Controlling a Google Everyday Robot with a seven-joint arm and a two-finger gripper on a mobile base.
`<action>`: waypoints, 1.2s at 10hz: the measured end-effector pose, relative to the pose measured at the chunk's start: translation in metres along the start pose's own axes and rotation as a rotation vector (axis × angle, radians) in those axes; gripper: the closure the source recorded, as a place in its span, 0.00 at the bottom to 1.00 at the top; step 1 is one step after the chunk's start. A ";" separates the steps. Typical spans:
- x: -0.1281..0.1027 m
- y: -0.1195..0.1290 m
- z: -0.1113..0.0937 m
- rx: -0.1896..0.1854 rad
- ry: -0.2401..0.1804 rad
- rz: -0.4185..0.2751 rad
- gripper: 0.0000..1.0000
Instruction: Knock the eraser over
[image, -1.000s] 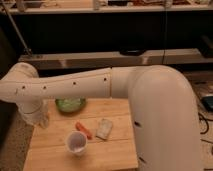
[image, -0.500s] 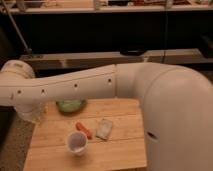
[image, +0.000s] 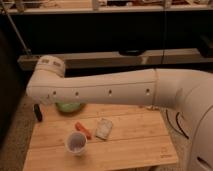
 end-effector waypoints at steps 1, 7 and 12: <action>-0.001 0.006 0.008 0.029 0.005 0.036 1.00; -0.006 0.071 0.118 0.338 0.076 0.261 1.00; 0.021 0.060 0.181 0.424 0.031 0.270 1.00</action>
